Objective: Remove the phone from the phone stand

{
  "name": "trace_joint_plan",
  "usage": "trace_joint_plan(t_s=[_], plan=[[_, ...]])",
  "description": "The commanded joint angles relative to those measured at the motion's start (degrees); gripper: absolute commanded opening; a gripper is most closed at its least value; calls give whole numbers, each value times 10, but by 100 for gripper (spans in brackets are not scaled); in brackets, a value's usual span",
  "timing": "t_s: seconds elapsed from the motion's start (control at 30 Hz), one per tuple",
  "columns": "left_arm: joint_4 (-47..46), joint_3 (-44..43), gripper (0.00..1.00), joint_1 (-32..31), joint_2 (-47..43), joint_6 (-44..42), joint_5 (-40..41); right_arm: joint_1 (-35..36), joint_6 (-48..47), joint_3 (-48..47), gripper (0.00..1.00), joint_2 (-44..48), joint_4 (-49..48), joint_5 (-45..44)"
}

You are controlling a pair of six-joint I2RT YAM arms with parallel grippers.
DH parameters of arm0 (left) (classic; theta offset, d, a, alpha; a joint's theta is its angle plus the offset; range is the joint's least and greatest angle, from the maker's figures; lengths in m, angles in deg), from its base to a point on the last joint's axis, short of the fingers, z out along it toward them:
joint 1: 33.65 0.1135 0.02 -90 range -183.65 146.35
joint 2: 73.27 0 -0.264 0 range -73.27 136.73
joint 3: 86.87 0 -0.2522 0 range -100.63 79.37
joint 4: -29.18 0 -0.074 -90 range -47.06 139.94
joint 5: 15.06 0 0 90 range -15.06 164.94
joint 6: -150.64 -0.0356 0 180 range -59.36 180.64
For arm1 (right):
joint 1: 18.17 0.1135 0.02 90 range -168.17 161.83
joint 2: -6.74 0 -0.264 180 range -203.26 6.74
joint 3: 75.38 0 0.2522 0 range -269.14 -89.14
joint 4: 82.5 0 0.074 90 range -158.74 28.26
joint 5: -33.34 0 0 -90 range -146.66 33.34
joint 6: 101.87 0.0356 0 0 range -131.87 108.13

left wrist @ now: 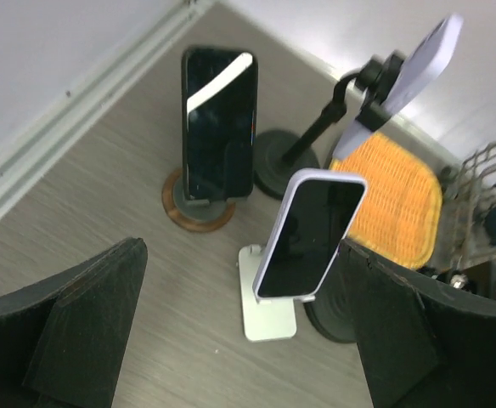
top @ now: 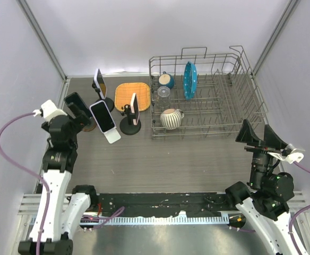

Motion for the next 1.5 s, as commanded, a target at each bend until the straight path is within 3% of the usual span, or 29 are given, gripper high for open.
trace_joint_plan(t_s=[0.0,0.33,0.63,0.8,1.03,1.47], plan=[[30,-43,100,4,80,21,-52,11,-1,-1,96,2,-12,-5],[14,-137,100,-6,275,85,-94,17,-8,2,96,2,-14,-10],[53,-230,100,-117,396,70,136,23,-14,8,96,3,-18,-17],[30,-232,100,-144,427,55,204,27,-19,11,96,2,-25,-19],[9,-235,100,-159,461,57,239,33,-22,13,96,2,-26,-24],[-60,-196,100,-168,461,62,226,41,-27,16,96,3,-29,-31]])
